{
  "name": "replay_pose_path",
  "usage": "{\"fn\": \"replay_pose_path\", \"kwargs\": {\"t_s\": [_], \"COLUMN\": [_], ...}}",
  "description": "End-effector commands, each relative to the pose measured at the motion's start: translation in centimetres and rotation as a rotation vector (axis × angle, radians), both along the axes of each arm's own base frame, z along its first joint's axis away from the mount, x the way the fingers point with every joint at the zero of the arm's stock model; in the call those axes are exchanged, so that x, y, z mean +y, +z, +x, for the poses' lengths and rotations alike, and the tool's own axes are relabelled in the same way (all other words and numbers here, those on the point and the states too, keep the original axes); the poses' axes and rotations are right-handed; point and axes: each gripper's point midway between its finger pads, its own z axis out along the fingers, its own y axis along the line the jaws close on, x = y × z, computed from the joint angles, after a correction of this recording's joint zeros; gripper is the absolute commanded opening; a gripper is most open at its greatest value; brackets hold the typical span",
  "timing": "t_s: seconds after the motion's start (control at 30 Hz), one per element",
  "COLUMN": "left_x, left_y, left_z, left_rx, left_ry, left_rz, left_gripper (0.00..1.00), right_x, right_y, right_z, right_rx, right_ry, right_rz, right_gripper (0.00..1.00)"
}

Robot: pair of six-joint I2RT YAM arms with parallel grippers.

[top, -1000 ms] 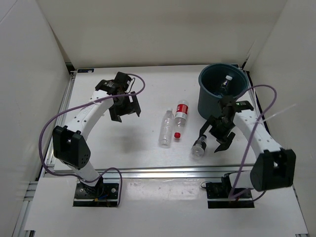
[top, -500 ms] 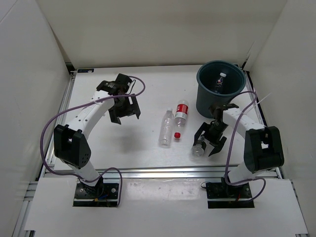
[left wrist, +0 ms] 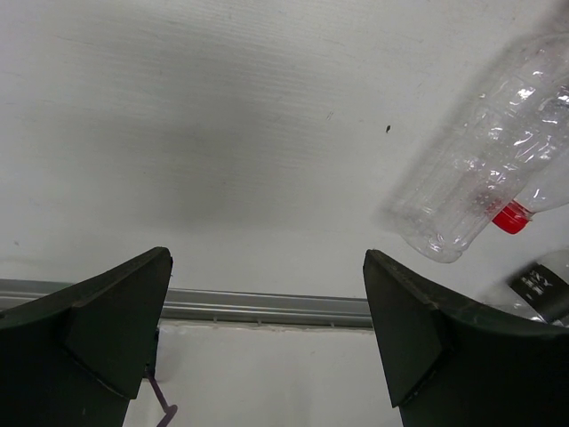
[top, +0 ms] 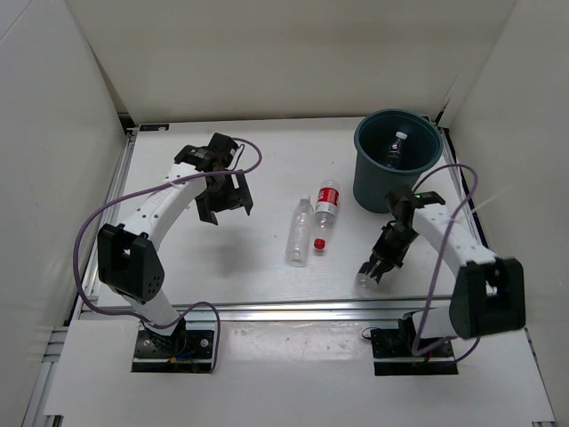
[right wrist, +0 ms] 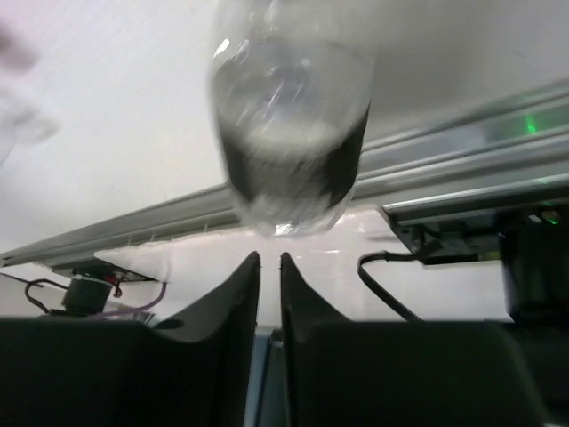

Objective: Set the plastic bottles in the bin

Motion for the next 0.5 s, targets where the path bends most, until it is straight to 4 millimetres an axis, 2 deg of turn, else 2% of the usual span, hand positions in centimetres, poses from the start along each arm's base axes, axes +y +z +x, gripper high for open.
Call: {"fn": "replay_pose_path", "kwargs": {"t_s": [0.0,0.03,0.07,0.17,0.2,0.23,0.33,0.43,0.47], "left_x": [-0.2,-0.3,-0.3,-0.8,-0.8,-1.1,-1.4,-1.6,-1.8], "left_y": [0.1,0.1,0.1,-0.2,-0.5,-0.2,-0.6,-0.6,-0.9], "left_z": [0.0,0.2,0.2,0.5,0.6,0.7,1.0,1.1,1.1], "left_rx": [-0.005,-0.014,-0.014,-0.005,0.004,-0.002,0.011,0.016,0.027], "left_ry": [0.000,0.000,0.000,-0.006,-0.005,-0.008,-0.011,-0.014,-0.025], "left_rz": [-0.003,-0.007,-0.007,-0.024,-0.020,-0.032,-0.036,-0.045,-0.047], "left_gripper": [1.00,1.00,1.00,1.00,1.00,1.00,1.00,1.00,1.00], "right_x": [-1.8,-2.0,-1.8,-2.0,-2.2,-2.5,-3.8,-4.2,-4.3], "right_y": [3.9,5.2,6.3,7.8,7.9,7.9,6.2,4.2,2.8], "right_z": [-1.1,-2.0,-2.0,-2.4,-2.1,-2.3,-2.1,-2.0,-2.1], "right_rx": [-0.105,-0.134,-0.166,-0.215,-0.229,-0.221,-0.214,-0.195,-0.174], "right_ry": [0.028,0.027,0.026,0.010,0.010,0.010,0.022,0.033,0.036], "right_rz": [-0.054,-0.049,-0.031,-0.034,-0.047,-0.064,-0.138,-0.165,-0.178], "right_gripper": [0.16,0.12,0.10,0.10,0.15,0.38,0.78,0.87,0.87]}}
